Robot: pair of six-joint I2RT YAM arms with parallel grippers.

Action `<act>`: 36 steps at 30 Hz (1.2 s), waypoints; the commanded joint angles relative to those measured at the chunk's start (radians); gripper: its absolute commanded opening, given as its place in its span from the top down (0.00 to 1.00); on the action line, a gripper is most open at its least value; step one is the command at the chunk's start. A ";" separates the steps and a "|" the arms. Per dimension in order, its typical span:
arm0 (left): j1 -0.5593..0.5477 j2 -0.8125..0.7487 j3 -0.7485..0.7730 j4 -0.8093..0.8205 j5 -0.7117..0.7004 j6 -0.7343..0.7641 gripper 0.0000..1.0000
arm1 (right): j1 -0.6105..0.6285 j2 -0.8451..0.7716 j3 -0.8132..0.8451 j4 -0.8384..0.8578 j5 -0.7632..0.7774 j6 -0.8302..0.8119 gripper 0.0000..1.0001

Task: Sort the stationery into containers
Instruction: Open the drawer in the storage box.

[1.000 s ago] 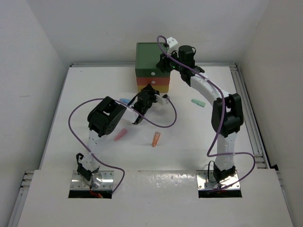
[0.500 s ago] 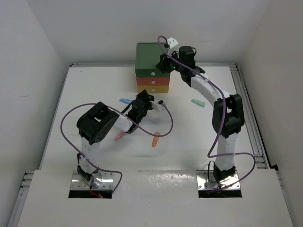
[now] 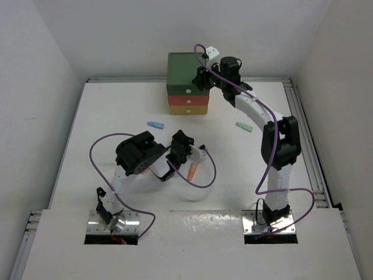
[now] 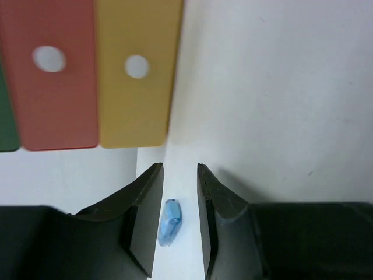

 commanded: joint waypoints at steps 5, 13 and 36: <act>0.024 0.106 0.147 0.440 -0.081 0.133 0.59 | -0.001 0.011 -0.030 -0.100 -0.020 0.012 0.55; 0.047 0.209 0.235 0.563 -0.058 0.249 0.46 | -0.004 0.025 -0.027 -0.098 -0.023 0.023 0.54; 0.067 0.371 0.431 0.602 0.092 0.329 0.49 | -0.021 0.050 -0.022 -0.092 -0.030 0.035 0.53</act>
